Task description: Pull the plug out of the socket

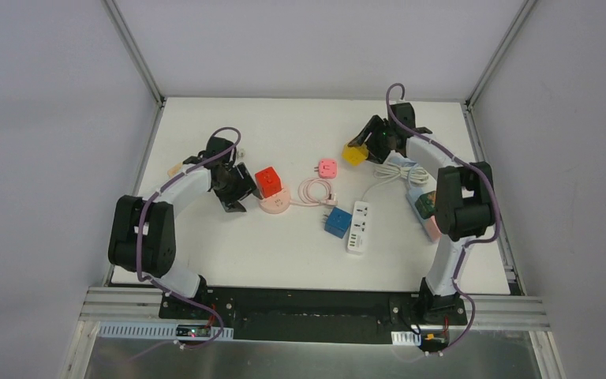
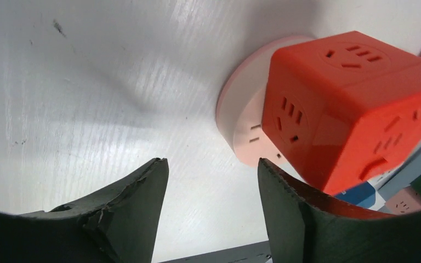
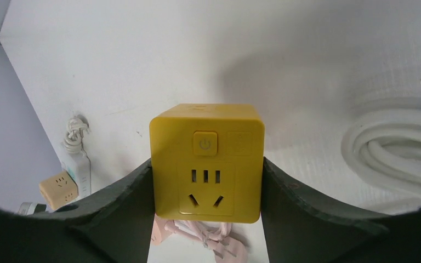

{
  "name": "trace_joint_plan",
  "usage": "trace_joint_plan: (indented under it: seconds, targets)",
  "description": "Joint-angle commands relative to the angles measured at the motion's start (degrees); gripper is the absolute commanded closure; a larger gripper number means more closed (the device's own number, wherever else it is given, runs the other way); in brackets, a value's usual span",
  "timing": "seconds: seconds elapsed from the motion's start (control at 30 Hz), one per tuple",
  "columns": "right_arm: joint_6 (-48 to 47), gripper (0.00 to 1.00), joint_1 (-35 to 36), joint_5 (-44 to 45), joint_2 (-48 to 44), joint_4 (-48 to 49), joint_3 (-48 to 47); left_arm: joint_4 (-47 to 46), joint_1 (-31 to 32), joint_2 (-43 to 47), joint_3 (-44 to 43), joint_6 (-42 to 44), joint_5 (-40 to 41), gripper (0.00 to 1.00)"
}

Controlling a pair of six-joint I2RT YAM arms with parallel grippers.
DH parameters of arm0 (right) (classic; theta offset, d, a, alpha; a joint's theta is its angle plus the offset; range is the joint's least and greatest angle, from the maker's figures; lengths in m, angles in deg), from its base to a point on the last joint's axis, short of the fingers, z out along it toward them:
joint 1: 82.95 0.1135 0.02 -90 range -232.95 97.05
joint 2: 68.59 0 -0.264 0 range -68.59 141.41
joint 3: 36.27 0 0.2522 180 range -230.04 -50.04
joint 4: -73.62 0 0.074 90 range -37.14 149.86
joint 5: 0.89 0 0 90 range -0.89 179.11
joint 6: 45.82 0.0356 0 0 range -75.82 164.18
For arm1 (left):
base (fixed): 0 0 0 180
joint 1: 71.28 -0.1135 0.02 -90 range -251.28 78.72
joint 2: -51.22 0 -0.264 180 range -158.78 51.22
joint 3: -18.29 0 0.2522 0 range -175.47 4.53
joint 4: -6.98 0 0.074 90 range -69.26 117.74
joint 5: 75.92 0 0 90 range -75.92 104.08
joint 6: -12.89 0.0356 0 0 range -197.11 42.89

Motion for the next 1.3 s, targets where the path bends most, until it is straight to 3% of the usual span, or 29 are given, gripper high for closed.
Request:
trace_joint_plan:
  seconds: [0.0,0.2,0.43,0.53,0.7,1.03,1.27]
  targets:
    - [3.9,0.81,-1.5,-8.5,5.1,4.4,-4.7,0.9,0.4,5.7,1.7,1.8,1.8,0.35]
    - [3.4,0.67,-1.9,-11.7,9.8,4.5,-7.1,1.9,0.4,10.9,3.3,2.9,5.1,0.3]
    - [-0.9,0.25,-2.8,-5.0,8.6,-3.5,-8.1,5.9,1.0,20.9,3.5,4.8,11.9,0.22]
    - [-3.0,0.14,-2.8,-2.7,7.7,-5.8,-8.5,5.6,1.0,24.6,4.5,5.1,14.5,0.16]
    - [-7.3,0.1,-2.7,0.9,4.9,-9.8,-10.1,6.0,1.0,27.9,4.6,4.1,17.7,0.01]
    - [-11.2,0.06,-0.8,6.8,-5.0,-11.0,-9.8,2.0,1.0,31.0,6.1,2.3,18.4,0.03]
    - [-19.1,0.06,11.2,8.8,-9.7,-7.3,-8.5,-0.3,1.0,32.7,7.7,0.9,20.4,0.12]
